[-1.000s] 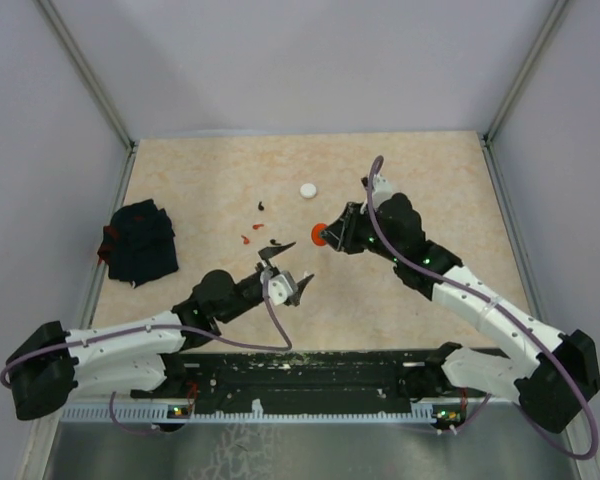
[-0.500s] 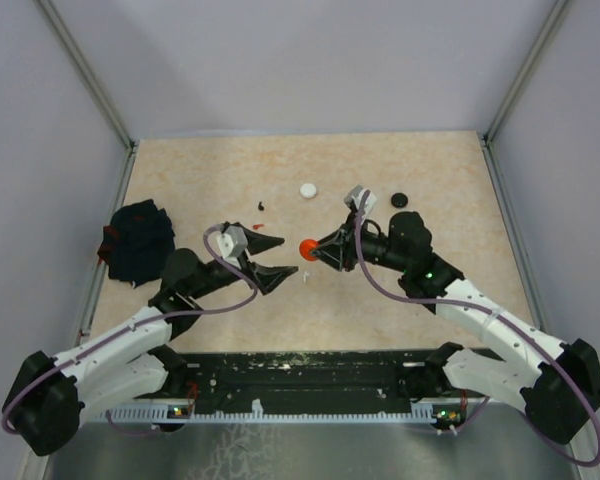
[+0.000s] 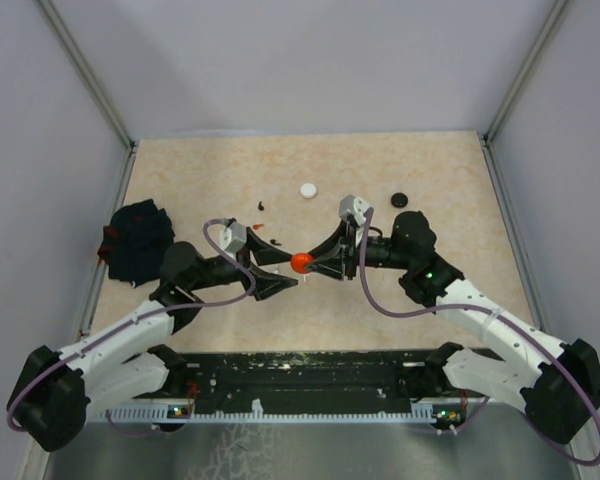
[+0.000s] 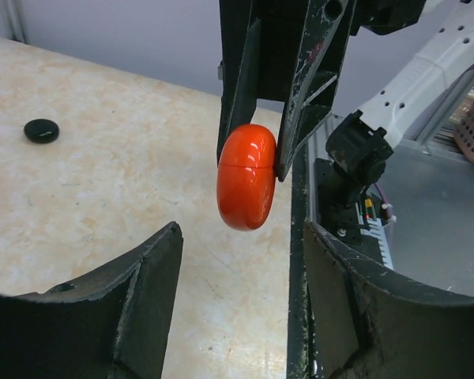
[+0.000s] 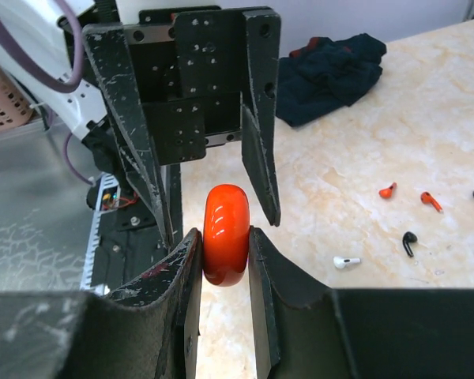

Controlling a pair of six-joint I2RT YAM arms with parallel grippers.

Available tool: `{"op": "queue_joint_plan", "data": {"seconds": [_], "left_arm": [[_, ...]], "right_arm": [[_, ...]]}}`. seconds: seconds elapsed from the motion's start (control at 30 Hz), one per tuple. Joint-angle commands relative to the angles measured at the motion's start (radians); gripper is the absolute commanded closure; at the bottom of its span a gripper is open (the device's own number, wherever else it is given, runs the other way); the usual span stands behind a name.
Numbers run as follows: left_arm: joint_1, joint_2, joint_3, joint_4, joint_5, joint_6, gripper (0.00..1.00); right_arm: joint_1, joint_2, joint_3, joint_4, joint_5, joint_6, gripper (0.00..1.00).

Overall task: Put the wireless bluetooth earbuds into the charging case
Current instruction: Pick up the charging case at the center of the board.

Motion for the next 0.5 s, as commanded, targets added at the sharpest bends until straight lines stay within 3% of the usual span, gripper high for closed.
{"op": "queue_joint_plan", "data": {"seconds": [0.0,0.47], "left_arm": [[0.009,0.015,0.057,0.047,0.087,-0.048,0.34],[0.016,0.029,0.106,-0.025,0.135,-0.062,0.52]], "right_arm": [[-0.009,-0.001,0.018,0.073,-0.095,-0.036,1.0],[-0.008,0.019,0.042,0.039,-0.141,-0.07,1.0]]}}
